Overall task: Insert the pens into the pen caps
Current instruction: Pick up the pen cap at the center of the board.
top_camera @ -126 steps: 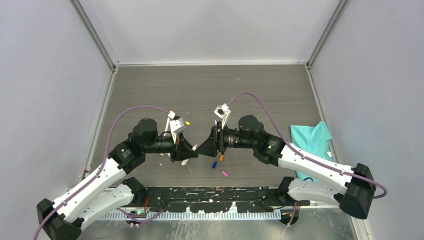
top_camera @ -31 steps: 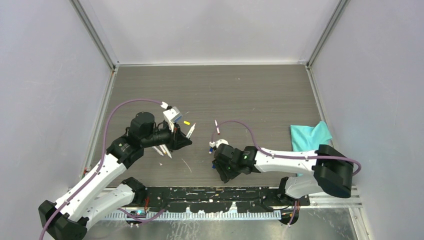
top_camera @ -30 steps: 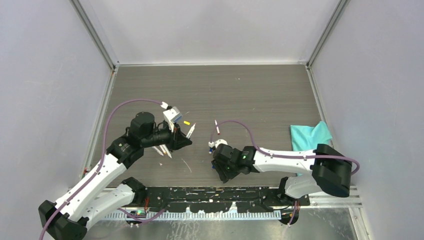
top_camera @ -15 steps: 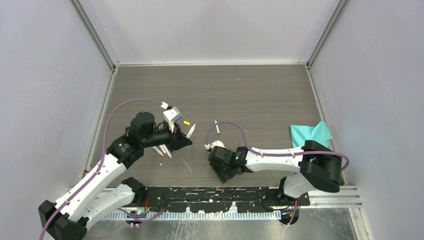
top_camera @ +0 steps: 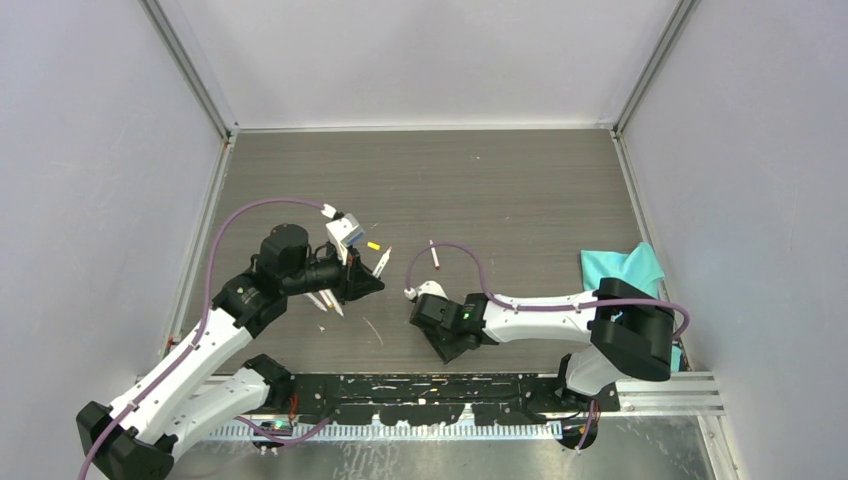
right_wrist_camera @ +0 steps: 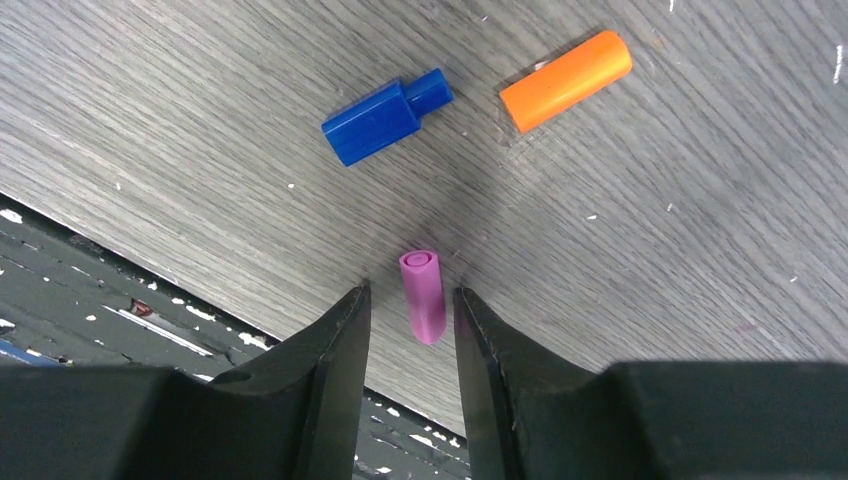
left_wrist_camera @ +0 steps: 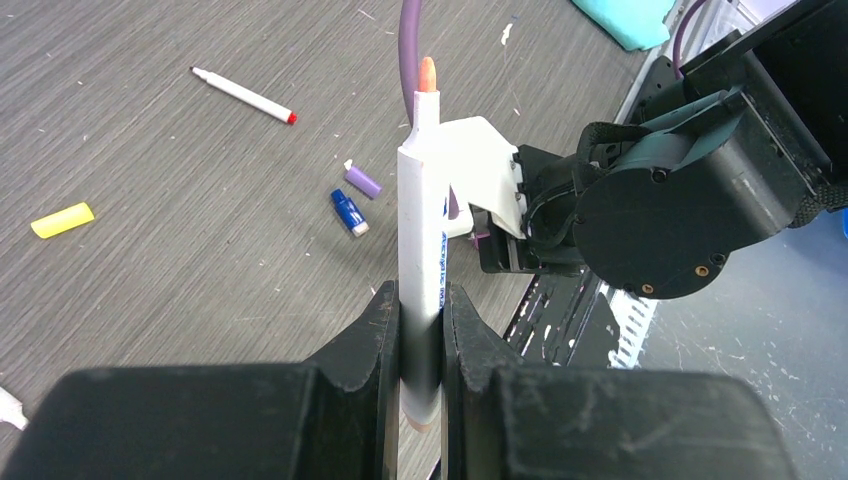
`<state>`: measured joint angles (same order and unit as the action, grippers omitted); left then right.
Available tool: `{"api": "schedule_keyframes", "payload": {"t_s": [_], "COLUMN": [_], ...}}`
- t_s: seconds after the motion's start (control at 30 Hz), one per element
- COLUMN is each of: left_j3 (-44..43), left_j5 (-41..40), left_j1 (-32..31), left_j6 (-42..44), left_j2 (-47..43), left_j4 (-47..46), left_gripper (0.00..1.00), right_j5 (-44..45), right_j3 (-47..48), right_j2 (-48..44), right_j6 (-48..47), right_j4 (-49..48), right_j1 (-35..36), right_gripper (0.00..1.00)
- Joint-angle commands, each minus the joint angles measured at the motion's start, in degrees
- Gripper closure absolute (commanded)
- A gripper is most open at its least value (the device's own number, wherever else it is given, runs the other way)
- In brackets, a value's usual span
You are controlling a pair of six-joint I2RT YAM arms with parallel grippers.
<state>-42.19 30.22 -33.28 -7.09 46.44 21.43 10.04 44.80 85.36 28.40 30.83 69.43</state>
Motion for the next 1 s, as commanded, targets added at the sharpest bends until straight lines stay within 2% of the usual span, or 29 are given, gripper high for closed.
{"api": "schedule_keyframes", "payload": {"t_s": [0.0,0.27,0.5,0.8,0.97], "left_j3": [-1.84,-1.75,-1.65,-1.39,-1.23], "left_j5": [1.06,1.06,1.03,1.18,0.91], "left_j1": [0.05,0.05,0.06,0.05,0.05], "left_j6": [-0.72,-0.73,-1.27,-2.22,-2.68], "left_j2": [-1.17,-1.35,-1.59,-1.87,-1.89], "left_j4": [-2.45,-2.4,-2.63,-3.06,-3.54], "left_gripper": [1.0,1.0,1.0,1.0,1.0], "right_j5": [5.89,8.68,10.26,8.81,5.76], "right_j3": [1.74,2.01,0.75,-1.38,-3.25], "right_j2": [0.94,1.65,-0.02,-2.61,-7.96], "right_j6": [0.77,2.16,4.37,6.29,6.53], "right_j4": [-1.23,-0.64,-1.38,-3.62,-5.31], "right_j1": [0.01,-0.06,-0.06,-2.53,-6.06], "right_gripper": [0.59,0.64,0.75,0.97,0.99]}}
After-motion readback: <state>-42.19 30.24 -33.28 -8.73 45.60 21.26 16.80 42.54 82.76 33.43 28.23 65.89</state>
